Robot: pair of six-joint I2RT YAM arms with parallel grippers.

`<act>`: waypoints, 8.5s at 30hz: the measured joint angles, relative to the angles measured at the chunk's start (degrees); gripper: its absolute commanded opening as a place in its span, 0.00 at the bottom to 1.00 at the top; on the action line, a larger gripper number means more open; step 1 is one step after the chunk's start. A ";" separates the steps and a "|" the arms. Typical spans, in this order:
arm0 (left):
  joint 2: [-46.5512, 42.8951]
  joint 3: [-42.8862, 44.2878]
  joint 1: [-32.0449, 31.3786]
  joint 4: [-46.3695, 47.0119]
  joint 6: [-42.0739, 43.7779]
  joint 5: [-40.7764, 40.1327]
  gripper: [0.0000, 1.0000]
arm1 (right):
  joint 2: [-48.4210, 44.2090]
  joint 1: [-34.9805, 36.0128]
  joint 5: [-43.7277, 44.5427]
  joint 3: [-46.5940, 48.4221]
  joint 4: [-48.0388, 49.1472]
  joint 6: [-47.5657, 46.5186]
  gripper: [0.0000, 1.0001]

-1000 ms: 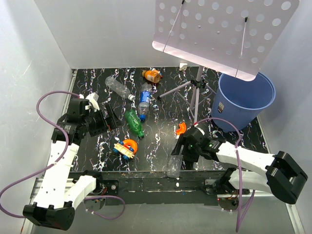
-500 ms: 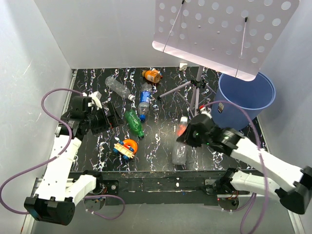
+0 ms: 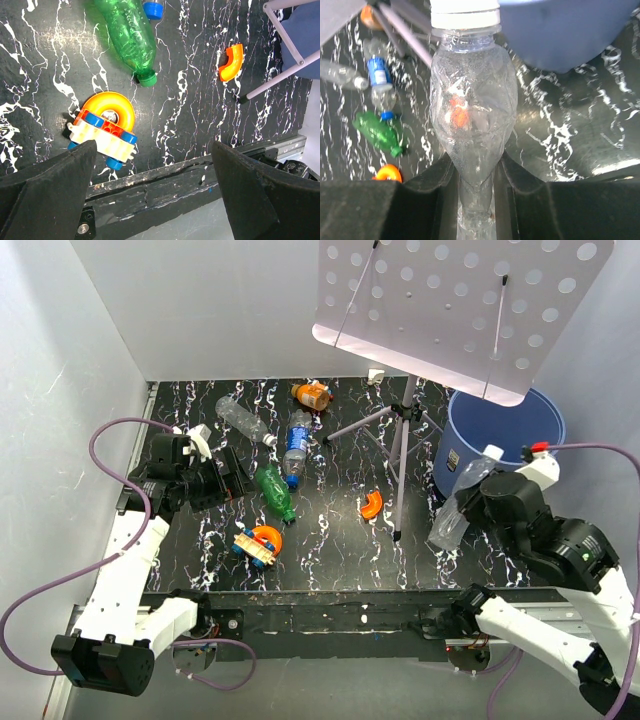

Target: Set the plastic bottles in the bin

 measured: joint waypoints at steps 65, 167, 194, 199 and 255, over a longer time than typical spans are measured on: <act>-2.34 2.19 0.02 -4.83 2.62 -4.44 0.99 | 7.04 -55.39 -33.90 3.26 28.76 -29.31 0.77; -2.38 3.78 0.02 -8.39 6.29 -8.90 0.99 | 65.72 -1.53 -32.92 25.07 37.05 -21.66 0.70; -2.16 3.78 0.02 -10.58 5.86 -10.01 0.99 | 101.74 -7.74 -47.15 62.05 26.51 -17.84 0.80; -2.14 3.78 0.02 -10.69 5.84 -10.23 0.99 | 106.49 -7.48 -49.13 64.98 26.60 -15.65 0.50; -3.58 0.74 0.00 -7.34 4.76 -5.55 0.99 | 19.61 -51.15 -25.24 11.23 32.00 -17.00 0.42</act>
